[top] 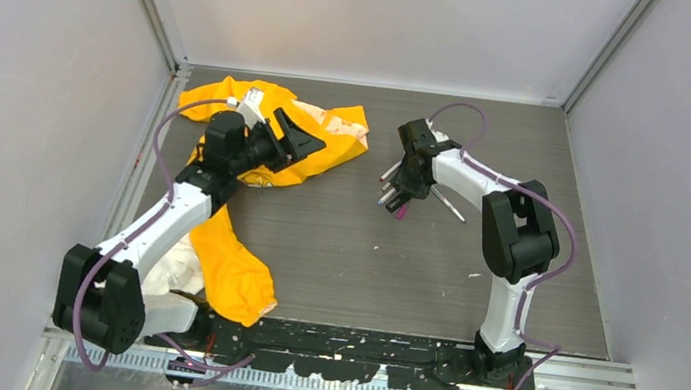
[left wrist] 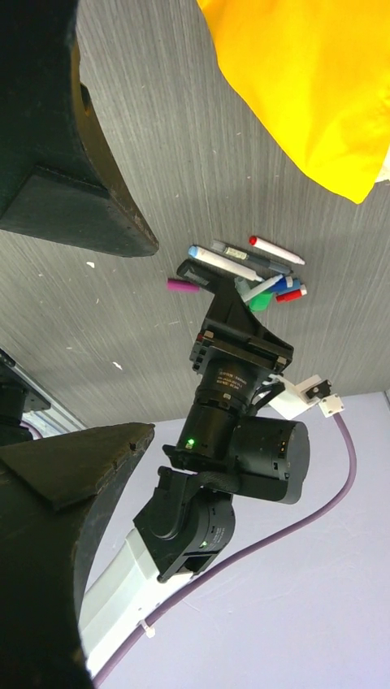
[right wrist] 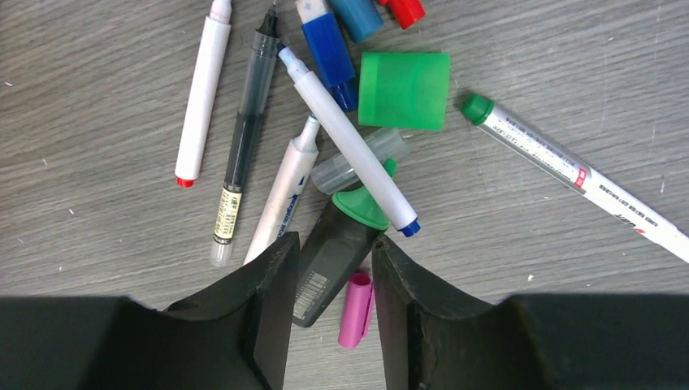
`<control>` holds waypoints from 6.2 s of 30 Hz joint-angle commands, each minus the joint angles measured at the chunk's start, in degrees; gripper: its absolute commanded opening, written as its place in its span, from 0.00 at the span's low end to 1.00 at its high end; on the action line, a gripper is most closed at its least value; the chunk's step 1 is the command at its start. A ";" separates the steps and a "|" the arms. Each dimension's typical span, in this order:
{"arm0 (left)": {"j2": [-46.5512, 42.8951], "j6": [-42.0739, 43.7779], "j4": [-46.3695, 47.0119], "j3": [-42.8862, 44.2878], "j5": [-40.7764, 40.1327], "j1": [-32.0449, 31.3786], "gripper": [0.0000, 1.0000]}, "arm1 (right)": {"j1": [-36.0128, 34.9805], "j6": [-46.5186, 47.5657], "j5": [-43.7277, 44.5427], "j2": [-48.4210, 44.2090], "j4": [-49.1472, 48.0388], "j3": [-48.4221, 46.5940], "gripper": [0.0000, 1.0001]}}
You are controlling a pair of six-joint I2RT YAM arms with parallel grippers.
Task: Insert the pens into the pen caps
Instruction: Pick up the pen from the center of the board, then insert the pen cap onto the pen.
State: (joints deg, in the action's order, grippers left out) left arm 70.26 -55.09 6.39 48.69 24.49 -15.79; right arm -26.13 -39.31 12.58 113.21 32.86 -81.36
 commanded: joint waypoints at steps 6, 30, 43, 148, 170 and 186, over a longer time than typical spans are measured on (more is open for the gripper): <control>1.52 -0.04 2.63 1.74 1.04 -0.12 0.75 | 0.31 0.73 1.81 -3.91 -2.31 1.91 0.44; -0.15 0.16 1.96 0.66 0.41 -0.12 0.75 | 0.28 0.95 1.07 -1.88 -4.23 5.95 0.47; -1.52 -0.22 1.67 0.02 0.33 -0.12 0.75 | 0.21 3.72 -1.56 -6.10 -6.31 7.62 0.25; 0.48 45.91 0.98 -7.91 -2.27 -16.86 0.01 | 12.21 87.84 -33.33 18.77 32.39 -39.17 0.49; 3.20 44.14 3.19 -7.03 -1.90 -16.80 0.01 | 11.25 87.91 -29.73 23.84 30.26 -41.48 0.37; 2.06 42.68 4.53 -8.23 -2.38 -16.83 0.01 | 9.09 87.94 -26.11 22.78 27.13 -35.69 0.42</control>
State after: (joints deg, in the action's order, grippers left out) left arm 73.56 -11.81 7.11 39.40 22.04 -32.62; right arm -16.53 48.47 -14.50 136.88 60.71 -118.52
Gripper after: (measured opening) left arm 0.137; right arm 0.429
